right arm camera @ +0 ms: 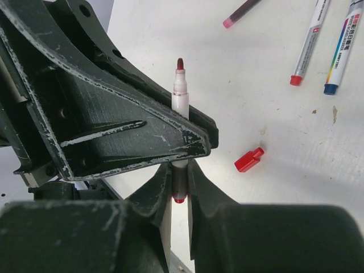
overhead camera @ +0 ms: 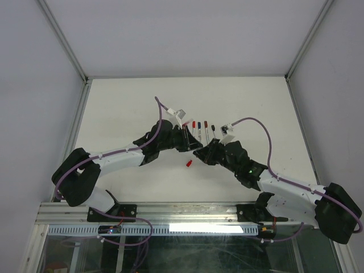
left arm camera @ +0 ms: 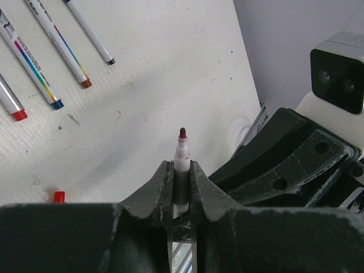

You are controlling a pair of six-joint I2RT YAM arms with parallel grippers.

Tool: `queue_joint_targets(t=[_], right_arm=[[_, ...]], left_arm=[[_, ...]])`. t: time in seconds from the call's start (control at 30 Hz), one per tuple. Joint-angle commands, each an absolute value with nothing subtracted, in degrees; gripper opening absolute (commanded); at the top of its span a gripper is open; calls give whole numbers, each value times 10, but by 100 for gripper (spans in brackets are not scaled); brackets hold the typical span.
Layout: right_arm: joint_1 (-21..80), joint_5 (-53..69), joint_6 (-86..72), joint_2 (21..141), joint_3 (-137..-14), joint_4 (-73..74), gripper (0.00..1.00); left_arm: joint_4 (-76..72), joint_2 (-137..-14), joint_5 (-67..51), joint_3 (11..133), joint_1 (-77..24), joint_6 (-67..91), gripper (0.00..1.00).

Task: Insert the pens into the pen caps
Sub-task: Pick up the pen from the center of the board.

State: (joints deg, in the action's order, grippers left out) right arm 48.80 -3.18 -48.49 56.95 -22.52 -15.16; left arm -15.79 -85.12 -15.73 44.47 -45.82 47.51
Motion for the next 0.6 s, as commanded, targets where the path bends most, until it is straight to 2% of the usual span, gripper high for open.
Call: queue_joint_targets(t=[0.0, 0.13, 0.23, 0.47, 0.57], right_arm=[[489, -43, -465, 561, -253, -172, 0], [489, -31, -460, 562, -258, -166, 0], [489, -12, -460, 564, -257, -160, 0], [490, 20, -464, 559, -244, -155, 0], [490, 21, -467, 552, -239, -155, 0]], left_arm=[[-177, -824, -165, 449, -464, 477, 9], [-172, -823, -157, 452, -464, 474, 19], [-167, -806, -144, 452, -464, 472, 23], [-168, -794, -120, 457, -464, 468, 24], [-167, -797, -122, 463, -465, 462, 21]])
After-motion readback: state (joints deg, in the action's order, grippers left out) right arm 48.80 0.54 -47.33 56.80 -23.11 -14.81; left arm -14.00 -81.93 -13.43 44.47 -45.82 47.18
